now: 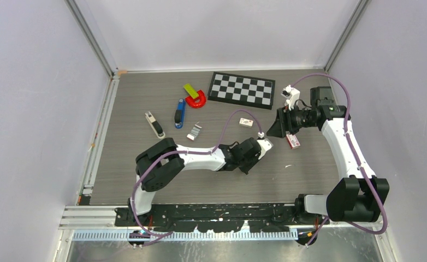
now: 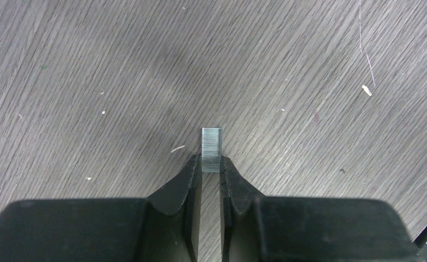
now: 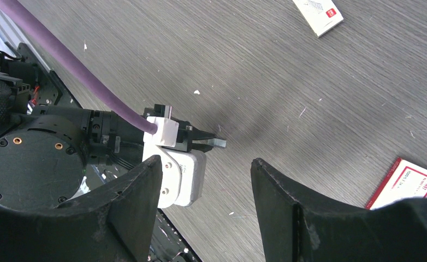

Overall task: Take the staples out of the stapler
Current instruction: Pick up the staple from the center of the board.

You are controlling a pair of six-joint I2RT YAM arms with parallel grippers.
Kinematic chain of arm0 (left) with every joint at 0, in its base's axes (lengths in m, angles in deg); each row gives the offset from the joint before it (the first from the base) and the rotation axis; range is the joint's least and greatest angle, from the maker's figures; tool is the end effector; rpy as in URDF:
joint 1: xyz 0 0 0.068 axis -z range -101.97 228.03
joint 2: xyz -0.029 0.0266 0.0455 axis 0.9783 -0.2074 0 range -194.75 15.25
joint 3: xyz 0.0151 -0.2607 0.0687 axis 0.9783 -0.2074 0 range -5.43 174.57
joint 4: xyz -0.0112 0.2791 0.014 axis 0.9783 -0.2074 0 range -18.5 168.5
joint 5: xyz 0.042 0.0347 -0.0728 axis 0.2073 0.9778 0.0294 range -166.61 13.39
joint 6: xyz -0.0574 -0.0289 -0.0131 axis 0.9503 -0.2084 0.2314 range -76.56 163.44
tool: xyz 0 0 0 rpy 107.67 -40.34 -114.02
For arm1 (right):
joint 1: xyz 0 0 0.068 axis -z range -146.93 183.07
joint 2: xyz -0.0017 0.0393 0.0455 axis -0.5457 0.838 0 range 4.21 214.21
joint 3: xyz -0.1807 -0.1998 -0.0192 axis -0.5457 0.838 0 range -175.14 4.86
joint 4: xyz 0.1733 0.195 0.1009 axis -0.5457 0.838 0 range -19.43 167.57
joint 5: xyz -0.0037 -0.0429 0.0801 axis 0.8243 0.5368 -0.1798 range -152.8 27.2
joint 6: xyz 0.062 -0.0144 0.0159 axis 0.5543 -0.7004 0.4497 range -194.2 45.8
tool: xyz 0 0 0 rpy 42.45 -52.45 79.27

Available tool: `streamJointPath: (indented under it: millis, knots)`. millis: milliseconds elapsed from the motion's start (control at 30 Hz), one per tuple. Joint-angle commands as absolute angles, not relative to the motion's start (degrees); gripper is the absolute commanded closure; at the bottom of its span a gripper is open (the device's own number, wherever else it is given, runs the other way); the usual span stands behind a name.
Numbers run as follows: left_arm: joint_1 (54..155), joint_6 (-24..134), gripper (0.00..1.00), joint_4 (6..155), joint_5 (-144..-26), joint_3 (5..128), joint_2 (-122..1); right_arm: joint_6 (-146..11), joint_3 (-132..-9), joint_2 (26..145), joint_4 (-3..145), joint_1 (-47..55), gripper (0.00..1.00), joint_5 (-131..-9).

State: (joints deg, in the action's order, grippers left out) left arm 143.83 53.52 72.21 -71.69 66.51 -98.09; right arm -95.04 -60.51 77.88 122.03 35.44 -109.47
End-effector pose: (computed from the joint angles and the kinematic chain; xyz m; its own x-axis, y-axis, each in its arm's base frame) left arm 0.1868 -0.4048 0.1306 -0.4533 0.5834 -0.6739 0.8184 0.5720 -0.0553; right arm 0.2733 0.0262 0.2907 -0.6865 -0.2160 -0.6943 -0.6228 0.6675 0.4081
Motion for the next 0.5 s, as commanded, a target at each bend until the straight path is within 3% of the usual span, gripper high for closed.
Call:
streamJointPath:
  millis: [0,467]
  knots:
    - [144.1,53.6,0.90,71.9,-71.7,67.5,-98.7,-95.6,-62.8,78.2,122.0,35.6,0.35,-111.3]
    - [144.0,62.2,0.96,86.6,-70.8,50.9,-82.3,-95.7,-62.5,79.6,123.1,35.6,0.35,-113.8]
